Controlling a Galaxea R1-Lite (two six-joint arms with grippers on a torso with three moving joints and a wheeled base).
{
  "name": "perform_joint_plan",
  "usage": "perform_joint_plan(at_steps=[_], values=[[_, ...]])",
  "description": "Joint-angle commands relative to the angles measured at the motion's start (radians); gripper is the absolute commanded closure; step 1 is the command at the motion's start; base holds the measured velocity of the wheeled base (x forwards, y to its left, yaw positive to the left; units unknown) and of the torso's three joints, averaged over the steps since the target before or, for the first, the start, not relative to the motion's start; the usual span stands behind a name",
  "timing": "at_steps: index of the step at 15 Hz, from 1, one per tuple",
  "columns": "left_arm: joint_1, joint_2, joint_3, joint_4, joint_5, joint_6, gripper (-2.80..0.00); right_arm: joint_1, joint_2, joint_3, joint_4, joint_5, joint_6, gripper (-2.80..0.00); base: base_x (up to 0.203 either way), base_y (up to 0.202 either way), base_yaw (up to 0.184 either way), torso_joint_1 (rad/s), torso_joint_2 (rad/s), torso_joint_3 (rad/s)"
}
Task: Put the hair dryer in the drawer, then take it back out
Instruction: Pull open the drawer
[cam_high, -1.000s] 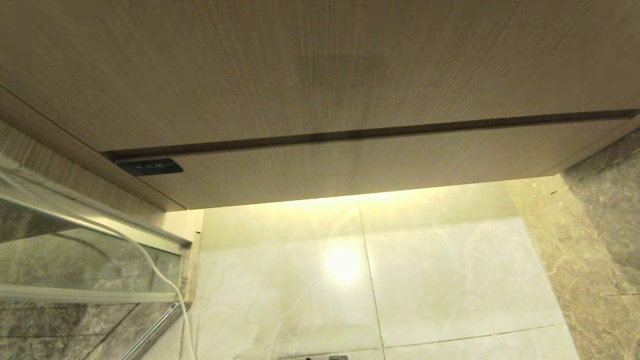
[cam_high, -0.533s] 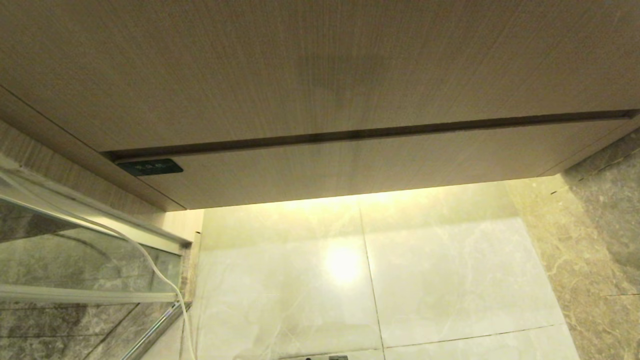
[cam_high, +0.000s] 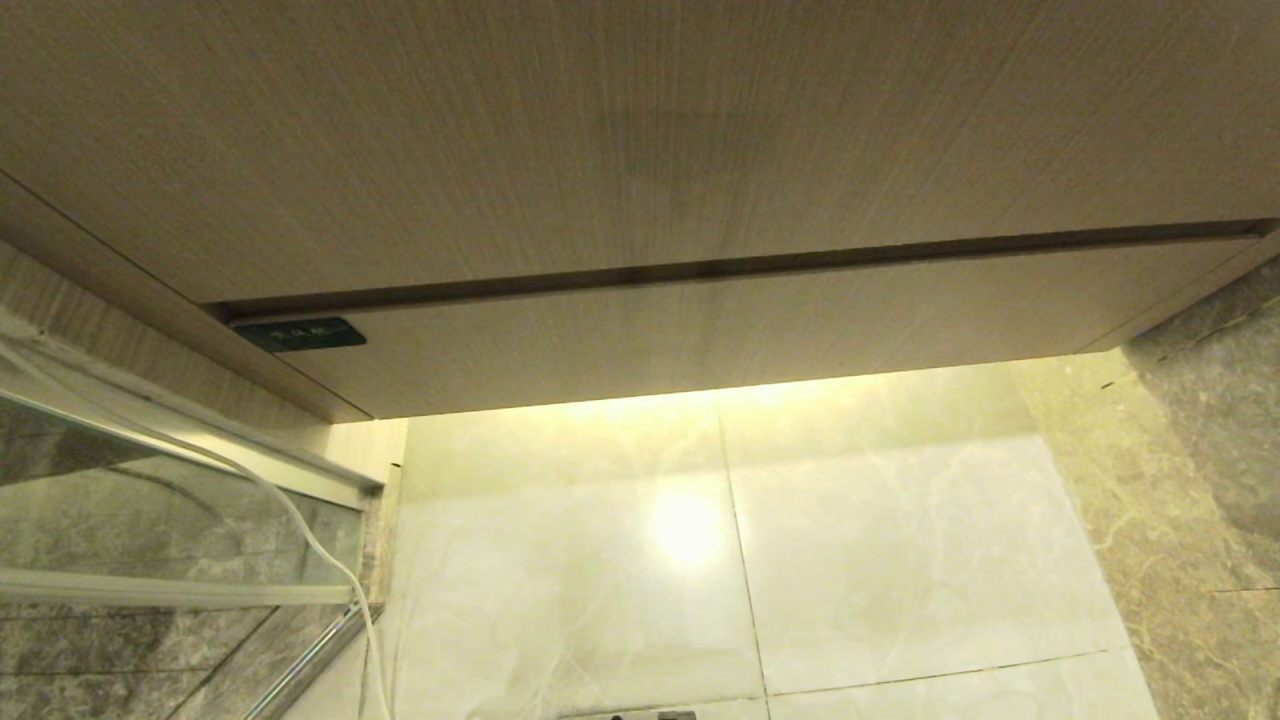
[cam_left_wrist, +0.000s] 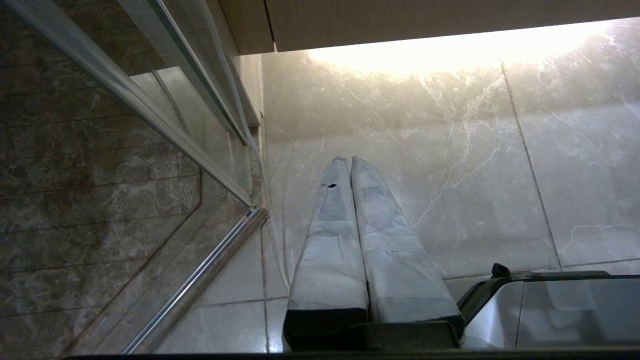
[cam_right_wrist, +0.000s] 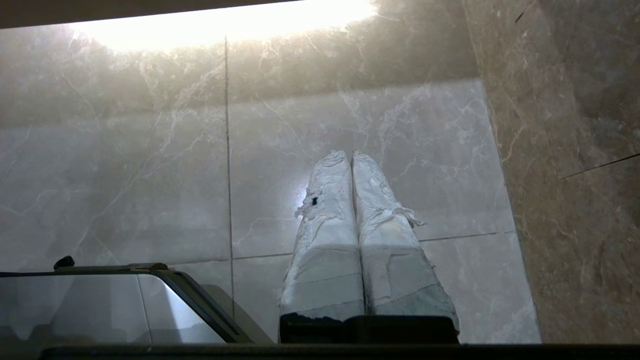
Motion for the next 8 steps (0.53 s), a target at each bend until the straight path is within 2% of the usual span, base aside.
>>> perform_joint_plan(at_steps=[1, 8], values=[[0.000, 0.000, 0.000, 0.000, 0.000, 0.000, 0.00, 0.000, 0.001, 0.000, 0.000, -0.001, 0.001, 0.00, 0.000, 0.000, 0.000, 0.000, 0.00, 0.000], [0.000, 0.000, 0.000, 0.000, 0.000, 0.010, 0.00, 0.000, 0.000, 0.000, 0.000, -0.001, 0.001, 0.00, 0.000, 0.000, 0.000, 0.000, 0.00, 0.000]])
